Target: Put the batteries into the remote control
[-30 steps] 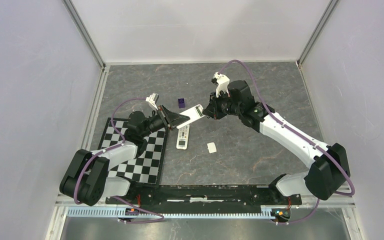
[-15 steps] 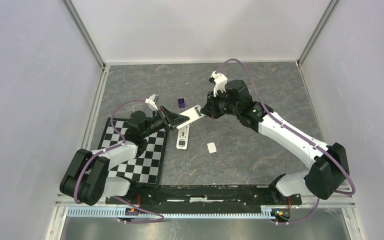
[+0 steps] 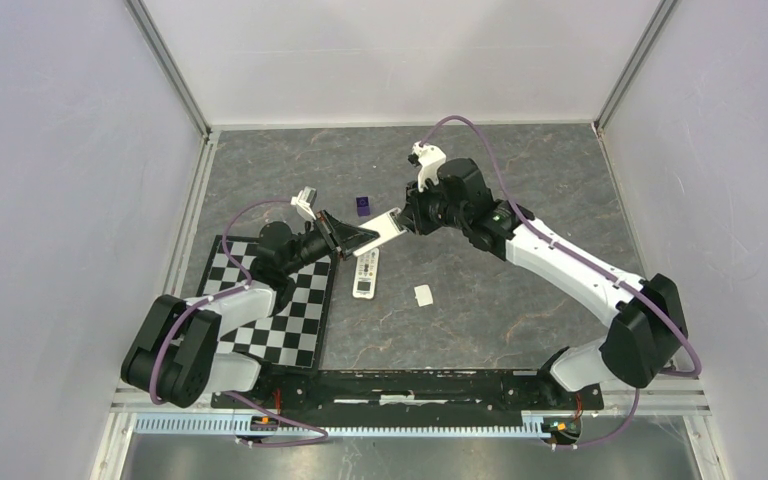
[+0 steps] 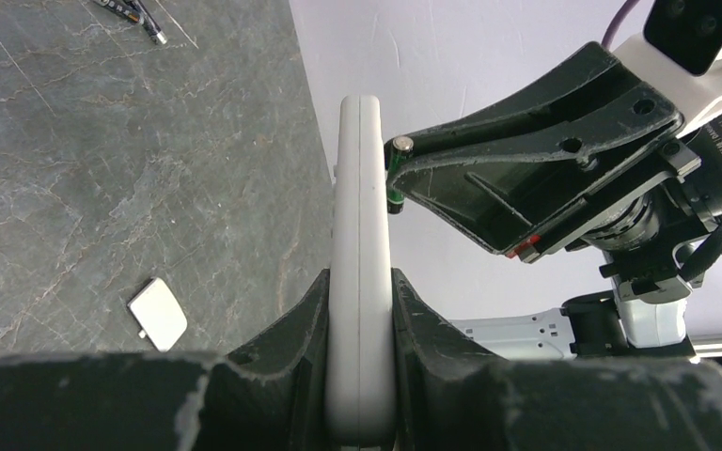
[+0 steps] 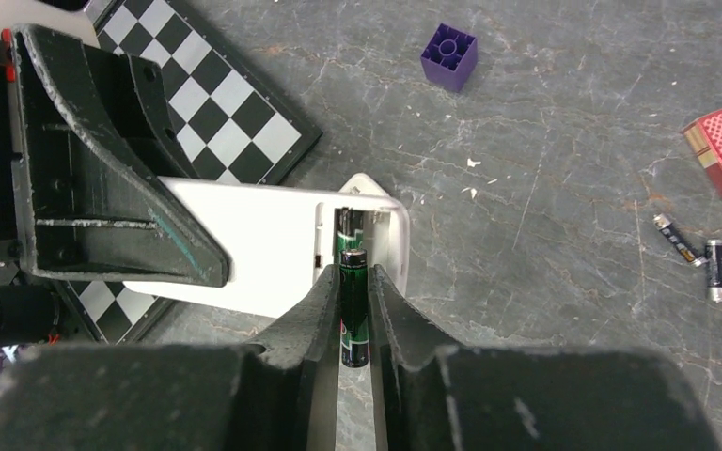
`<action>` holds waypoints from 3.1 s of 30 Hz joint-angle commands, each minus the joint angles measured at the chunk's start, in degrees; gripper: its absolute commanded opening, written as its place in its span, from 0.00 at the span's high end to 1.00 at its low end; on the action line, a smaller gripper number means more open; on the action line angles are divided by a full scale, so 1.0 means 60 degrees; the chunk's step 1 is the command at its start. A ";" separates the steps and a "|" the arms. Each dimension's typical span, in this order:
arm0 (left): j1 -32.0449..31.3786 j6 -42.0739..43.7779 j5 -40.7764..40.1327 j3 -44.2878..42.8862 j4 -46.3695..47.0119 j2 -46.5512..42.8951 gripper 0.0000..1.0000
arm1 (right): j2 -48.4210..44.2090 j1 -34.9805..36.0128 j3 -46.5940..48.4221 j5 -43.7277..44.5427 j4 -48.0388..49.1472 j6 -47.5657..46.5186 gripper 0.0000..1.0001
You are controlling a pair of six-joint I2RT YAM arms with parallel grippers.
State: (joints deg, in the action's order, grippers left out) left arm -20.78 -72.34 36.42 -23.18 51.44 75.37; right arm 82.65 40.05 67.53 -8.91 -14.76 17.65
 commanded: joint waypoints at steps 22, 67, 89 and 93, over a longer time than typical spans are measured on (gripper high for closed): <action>-0.0041 -0.0232 0.0081 -0.0224 0.0100 -0.0129 0.98 | 0.0462 0.0105 0.0864 -0.0016 0.0059 -0.0135 0.78; -0.0033 0.0531 0.0331 0.0040 0.0714 0.0356 0.98 | 0.0540 0.0089 0.0743 0.0673 -0.0768 -0.0189 1.00; -0.0030 0.0308 0.0259 -0.0099 0.0934 0.0424 0.98 | 0.0902 0.0094 0.0948 0.0897 -0.1032 -0.0114 0.84; -0.0033 0.0280 0.0204 -0.0121 0.0901 0.0449 0.98 | 0.0878 0.0092 0.0949 0.0950 -0.1106 -0.0098 0.89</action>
State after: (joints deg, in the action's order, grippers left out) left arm -20.78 -71.53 37.54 -23.05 52.40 78.24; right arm 87.24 40.42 71.85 -4.93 -20.05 16.71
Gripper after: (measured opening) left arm 0.287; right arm 0.163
